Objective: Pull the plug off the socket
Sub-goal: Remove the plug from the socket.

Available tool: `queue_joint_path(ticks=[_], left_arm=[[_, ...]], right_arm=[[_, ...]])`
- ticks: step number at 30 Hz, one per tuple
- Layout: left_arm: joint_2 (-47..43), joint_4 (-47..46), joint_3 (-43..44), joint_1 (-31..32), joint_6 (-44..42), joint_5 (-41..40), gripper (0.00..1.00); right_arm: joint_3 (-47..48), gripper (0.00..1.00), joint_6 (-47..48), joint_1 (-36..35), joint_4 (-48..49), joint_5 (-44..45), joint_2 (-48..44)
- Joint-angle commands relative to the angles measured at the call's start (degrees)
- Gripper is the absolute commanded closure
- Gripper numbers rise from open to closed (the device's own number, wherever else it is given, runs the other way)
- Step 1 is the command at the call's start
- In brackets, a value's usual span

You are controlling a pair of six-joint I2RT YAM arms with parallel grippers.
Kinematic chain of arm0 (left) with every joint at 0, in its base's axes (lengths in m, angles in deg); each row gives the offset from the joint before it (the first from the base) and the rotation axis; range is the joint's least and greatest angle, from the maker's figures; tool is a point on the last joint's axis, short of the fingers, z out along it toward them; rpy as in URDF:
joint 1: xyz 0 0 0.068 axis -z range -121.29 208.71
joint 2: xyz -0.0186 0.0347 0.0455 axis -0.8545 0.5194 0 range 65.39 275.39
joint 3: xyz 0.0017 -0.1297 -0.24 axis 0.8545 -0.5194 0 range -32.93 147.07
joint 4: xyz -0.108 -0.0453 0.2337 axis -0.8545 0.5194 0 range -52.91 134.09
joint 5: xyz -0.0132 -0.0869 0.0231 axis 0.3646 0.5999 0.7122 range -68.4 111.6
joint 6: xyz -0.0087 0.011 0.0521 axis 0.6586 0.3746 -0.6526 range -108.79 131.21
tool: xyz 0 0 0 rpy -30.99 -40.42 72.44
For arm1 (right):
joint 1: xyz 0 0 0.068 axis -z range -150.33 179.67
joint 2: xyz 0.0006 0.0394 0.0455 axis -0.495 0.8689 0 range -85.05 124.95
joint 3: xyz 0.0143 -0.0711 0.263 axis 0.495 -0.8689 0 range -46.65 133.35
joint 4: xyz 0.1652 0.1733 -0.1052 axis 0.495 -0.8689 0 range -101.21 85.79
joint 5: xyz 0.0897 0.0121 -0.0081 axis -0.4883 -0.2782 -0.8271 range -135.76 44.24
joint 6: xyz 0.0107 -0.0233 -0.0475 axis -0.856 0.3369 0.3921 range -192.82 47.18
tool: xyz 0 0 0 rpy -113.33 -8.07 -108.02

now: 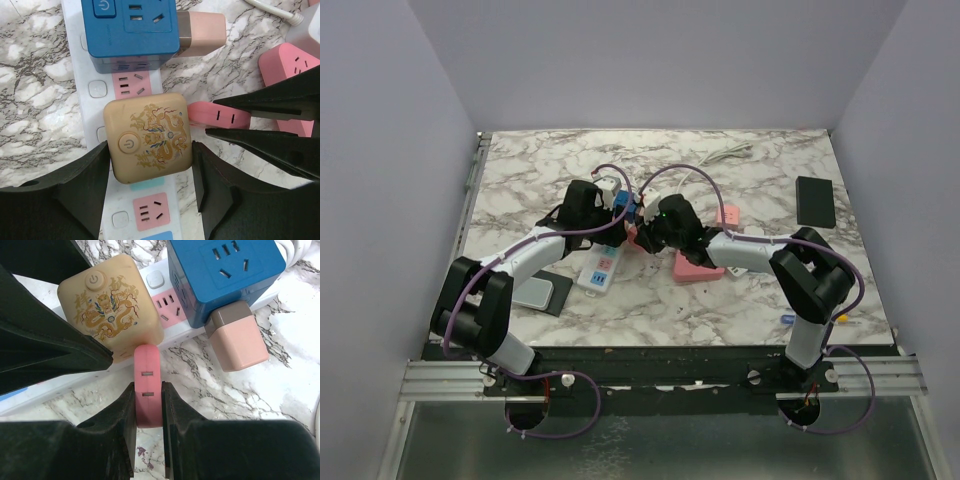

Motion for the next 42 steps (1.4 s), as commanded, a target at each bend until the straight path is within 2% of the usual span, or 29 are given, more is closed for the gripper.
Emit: queue_joint_path(ticks=[1,20,26,31,42], left_arm=[[2.3,11.8,-1.5,-1.1,-2.2,-4.1,1.0],[2.2,11.9,-1.4,-1.1,-2.1,-4.2,1.0],[2.5,11.8,-1.4,-1.1,-2.1,-4.2,1.0],[2.6,12.0,-1.3,-1.1,-2.2,-4.1,1.0],[2.8,12.1,-1.3,-1.1,-2.3,-4.0,1.0]], right_arm=[[-0.5,1.0,-3.2,3.1,0.6,6.3,-2.3],[1.3,1.0,-6.5,-3.2,-1.0,7.4,-1.8],[1.9,1.0,-7.9,-3.2,-1.1,9.5,-1.8],[3.9,1.0,-5.6,-2.9,-1.4,12.6,-0.9],[4.3,1.0,-2.1,1.6,-1.3,13.3,0.4]])
